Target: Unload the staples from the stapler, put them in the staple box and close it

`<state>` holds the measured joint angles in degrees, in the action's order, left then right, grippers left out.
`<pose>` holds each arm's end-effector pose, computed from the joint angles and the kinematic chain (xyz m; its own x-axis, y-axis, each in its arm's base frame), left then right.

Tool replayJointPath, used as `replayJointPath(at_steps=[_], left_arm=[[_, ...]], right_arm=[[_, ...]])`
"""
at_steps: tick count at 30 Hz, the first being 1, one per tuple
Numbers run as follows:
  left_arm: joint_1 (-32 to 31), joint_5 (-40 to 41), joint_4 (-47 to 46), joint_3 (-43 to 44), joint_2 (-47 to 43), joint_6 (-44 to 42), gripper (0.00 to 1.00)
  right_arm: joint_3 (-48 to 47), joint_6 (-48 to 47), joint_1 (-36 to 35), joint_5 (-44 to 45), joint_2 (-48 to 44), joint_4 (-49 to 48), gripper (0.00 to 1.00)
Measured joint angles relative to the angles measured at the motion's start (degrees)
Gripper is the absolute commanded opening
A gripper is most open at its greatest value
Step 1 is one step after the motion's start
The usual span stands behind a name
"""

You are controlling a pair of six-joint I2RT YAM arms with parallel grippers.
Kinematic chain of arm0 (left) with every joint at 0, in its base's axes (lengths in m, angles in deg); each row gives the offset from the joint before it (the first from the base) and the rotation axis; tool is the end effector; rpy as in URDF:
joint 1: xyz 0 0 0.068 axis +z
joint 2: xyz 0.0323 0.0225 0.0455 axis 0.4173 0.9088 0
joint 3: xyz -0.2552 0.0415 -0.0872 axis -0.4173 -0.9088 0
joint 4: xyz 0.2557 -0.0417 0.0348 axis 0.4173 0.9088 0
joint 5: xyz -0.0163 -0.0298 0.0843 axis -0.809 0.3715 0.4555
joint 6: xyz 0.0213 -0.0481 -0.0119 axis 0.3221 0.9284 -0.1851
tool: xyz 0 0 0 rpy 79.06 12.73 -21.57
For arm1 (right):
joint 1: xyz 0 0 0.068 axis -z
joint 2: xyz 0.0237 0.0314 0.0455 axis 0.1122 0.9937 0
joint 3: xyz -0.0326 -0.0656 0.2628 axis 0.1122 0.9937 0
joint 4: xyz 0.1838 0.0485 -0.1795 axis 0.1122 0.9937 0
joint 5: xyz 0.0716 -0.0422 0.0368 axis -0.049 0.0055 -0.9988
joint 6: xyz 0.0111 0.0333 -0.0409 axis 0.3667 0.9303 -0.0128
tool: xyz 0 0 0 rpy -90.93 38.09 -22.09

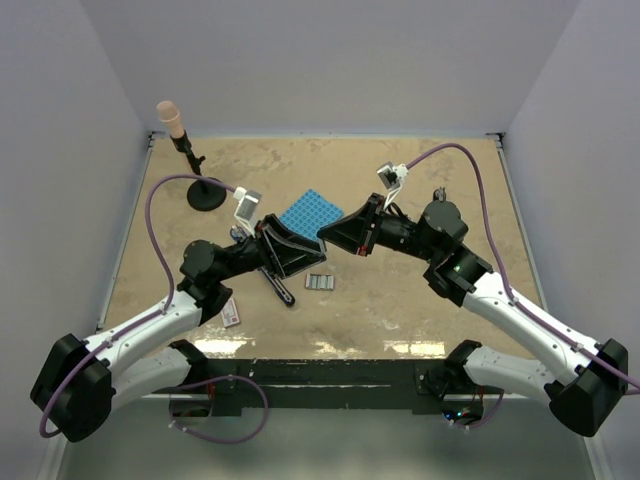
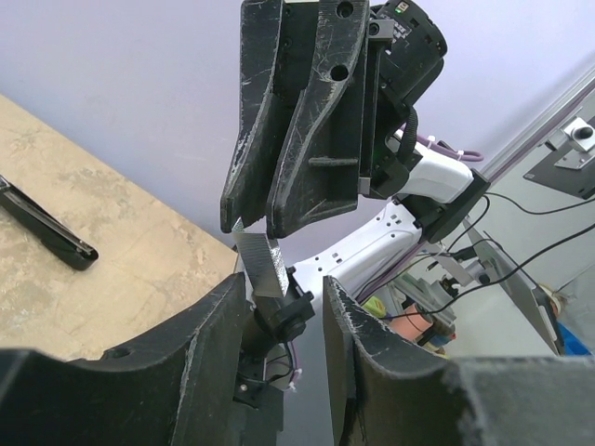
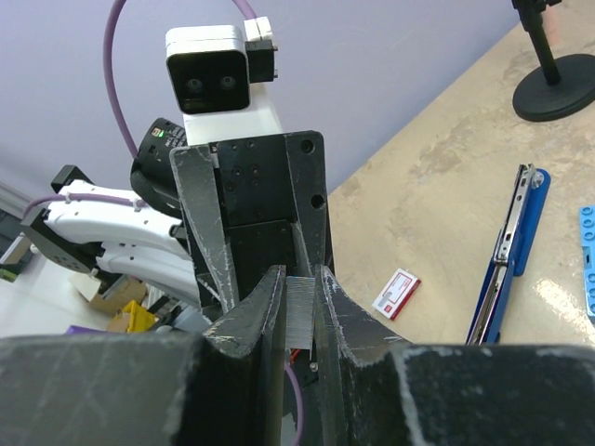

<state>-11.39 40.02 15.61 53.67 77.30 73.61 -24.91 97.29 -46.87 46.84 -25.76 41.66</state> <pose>0.1620 -0.1450 0.3102 -0.6205 -0.3836 -0.6840 0.7523 -0.0448 -0.6574 0.1713 0.1678 0.3740 -0.5687 0.3009 -0.7655 -0.7383 0.2235 0.6363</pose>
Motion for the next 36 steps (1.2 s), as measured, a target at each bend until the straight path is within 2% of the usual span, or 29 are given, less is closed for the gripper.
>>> replayJointPath(at_steps=[6,19,21,22,28,31,36], left_arm=[[0.0,0.0,-0.3,-0.1,0.1,0.1,0.35],[0.0,-0.2,-3.4,-0.4,2.1,1.8,0.38],[0.1,-0.2,-3.7,-0.4,2.2,2.0,0.35],[0.1,-0.2,-3.8,-0.4,2.2,2.1,0.3],[0.4,-0.3,-4.3,-0.5,2.4,2.6,0.24],[0.4,-0.3,-4.7,-1.0,2.4,3.0,0.22],[0.8,-0.5,-5.1,-1.7,2.4,3.1,0.19]], right_arm=[[0.0,0.2,0.0,0.0,0.0,-0.1,0.18],[0.2,0.3,0.0,-0.2,0.0,-0.4,0.18],[0.2,0.3,0.0,-0.2,0.0,-0.4,0.18],[0.2,0.3,0.0,-0.2,0.0,-0.4,0.18],[0.2,0.5,0.0,-0.4,0.0,-0.7,0.19],[0.2,0.4,0.0,-0.5,0.0,-0.6,0.25],[0.2,0.4,0.0,-0.1,-0.2,0.0,0.45]])
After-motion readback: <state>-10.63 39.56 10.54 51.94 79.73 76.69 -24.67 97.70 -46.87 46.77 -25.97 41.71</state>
